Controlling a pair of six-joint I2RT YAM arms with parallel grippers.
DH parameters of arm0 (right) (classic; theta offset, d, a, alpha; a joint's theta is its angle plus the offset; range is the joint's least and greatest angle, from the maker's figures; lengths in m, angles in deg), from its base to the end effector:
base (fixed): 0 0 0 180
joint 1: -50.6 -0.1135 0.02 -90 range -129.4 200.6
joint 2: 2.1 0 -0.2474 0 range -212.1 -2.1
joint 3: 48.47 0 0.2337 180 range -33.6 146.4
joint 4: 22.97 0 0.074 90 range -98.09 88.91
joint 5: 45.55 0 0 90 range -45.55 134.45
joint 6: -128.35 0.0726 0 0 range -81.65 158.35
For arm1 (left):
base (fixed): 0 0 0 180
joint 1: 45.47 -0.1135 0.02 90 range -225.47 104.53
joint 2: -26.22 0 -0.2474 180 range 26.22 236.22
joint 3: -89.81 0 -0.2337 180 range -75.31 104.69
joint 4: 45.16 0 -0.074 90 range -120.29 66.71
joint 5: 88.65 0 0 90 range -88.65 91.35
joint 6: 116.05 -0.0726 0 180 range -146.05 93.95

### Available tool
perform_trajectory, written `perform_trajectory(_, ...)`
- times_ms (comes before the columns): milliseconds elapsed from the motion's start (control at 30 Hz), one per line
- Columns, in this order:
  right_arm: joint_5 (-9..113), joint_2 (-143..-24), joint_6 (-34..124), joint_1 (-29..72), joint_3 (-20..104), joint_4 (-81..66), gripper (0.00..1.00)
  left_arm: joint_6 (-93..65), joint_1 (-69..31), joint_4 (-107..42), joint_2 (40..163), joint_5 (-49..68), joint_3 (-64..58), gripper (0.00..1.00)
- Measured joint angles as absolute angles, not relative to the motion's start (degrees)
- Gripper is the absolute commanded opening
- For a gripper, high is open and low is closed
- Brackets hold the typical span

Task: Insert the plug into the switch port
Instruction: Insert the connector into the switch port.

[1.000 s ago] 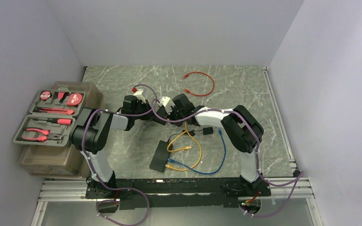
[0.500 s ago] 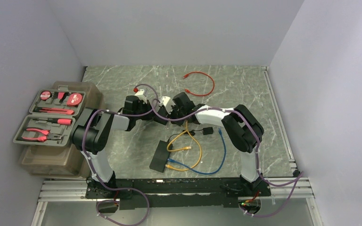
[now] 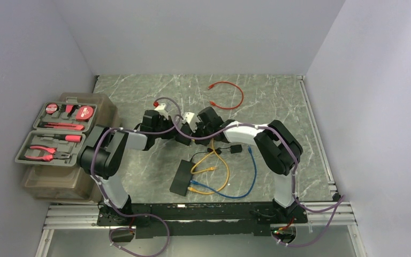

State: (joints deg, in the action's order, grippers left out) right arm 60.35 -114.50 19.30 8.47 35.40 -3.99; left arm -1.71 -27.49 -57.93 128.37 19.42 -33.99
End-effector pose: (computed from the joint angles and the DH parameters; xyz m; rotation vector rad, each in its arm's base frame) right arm 0.2957 0.2943 0.1246 -1.3442 2.0157 0.5192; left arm 0.3300 -0.1308 0.1091 0.0672 2.2166 -0.7591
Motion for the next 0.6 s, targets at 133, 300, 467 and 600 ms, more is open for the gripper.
perform_trajectory(133, 62.3, -111.7, 19.2, 8.2, 30.8, -5.8, 0.0, -2.3, -26.2, -55.9, 126.5, 19.4, -35.1, 0.14)
perform_trajectory(300, 64.5, -109.2, 19.3, 7.4, 26.1, -9.0, 0.0, -2.3, -25.9, -54.6, 125.5, 21.0, -35.8, 0.15)
perform_trajectory(467, 65.9, -107.6, 19.3, 6.4, 22.7, -12.1, 0.0, -1.8, -26.5, -54.4, 125.3, 23.2, -36.2, 0.17)
perform_trajectory(600, 66.2, -107.0, 19.3, 5.7, 20.8, -14.8, 0.0, -1.4, -27.4, -53.1, 124.4, 24.3, -36.9, 0.2)
